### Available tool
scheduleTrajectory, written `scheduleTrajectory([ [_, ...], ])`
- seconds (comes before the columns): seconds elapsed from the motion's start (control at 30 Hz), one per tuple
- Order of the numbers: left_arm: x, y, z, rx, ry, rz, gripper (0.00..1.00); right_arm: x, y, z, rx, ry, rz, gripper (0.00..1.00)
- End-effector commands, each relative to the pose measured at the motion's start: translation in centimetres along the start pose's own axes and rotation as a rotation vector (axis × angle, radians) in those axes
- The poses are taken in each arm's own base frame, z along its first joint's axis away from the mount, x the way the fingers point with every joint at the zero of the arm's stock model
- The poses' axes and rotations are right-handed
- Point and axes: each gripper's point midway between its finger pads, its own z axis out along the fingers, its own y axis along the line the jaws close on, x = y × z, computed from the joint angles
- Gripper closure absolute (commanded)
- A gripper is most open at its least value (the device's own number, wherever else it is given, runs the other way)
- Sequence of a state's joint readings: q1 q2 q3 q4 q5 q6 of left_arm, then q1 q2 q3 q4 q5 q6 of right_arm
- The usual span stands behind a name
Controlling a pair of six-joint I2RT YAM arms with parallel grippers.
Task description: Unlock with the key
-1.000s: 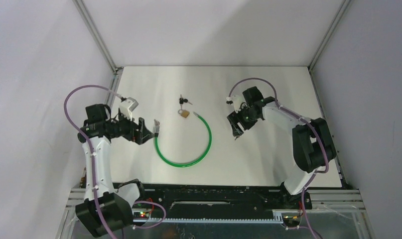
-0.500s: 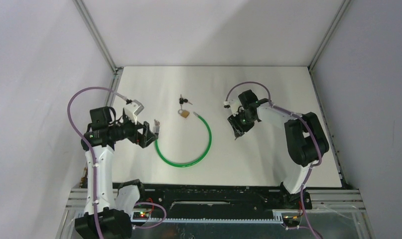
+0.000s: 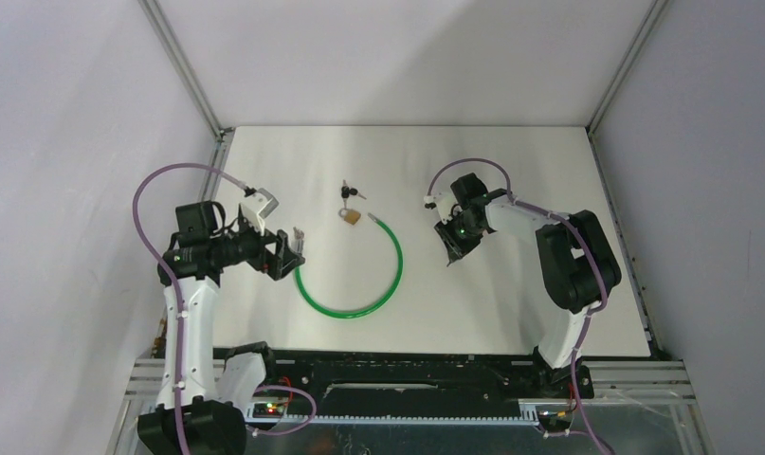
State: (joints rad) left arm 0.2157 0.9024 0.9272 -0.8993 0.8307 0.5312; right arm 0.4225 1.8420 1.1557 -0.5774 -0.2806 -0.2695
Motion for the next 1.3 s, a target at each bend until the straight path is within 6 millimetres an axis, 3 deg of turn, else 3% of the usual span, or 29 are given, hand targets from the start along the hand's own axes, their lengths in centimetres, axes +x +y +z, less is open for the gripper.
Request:
scheduleTrajectory([
  [0.0,-0.3,-0.1,0.1,0.001,-0.010,0.014,0.02,-1.7,-0.4,-0.1,0.015,-0.039,-0.017,0.72],
  [0.27,-0.3,-0.3,0.5,0.016,-0.009,0.020,0.02,-2.0,-0.3,-0.2,0.013,-0.048,-0.020,0.82],
  [0.47,-0.7,-1.7,1.7,0.072,-0.003,0.090,0.03,-3.5,0.5,-1.8,-0.033,-0.116,-0.042,1.00],
  [0.67,-4.2,-4.0,4.3,0.139,-0.076,0.164,0.09,-6.4,3.0,-6.0,-0.155,-0.283,-0.053,1.00],
  [0.83,-7.5,-6.9,7.9,0.223,-0.100,0.164,0.12,-8.9,5.0,-10.4,-0.261,-0.443,-0.054,1.00],
  [1.07,-10.5,-12.2,12.8,0.479,-0.066,0.168,0.14,-11.9,9.7,-18.4,-0.480,-0.673,-0.208,1.00],
  [1.27,-12.3,-15.4,15.1,0.545,-0.149,0.295,0.17,-13.0,12.2,-23.0,-0.560,-0.791,-0.266,1.00],
])
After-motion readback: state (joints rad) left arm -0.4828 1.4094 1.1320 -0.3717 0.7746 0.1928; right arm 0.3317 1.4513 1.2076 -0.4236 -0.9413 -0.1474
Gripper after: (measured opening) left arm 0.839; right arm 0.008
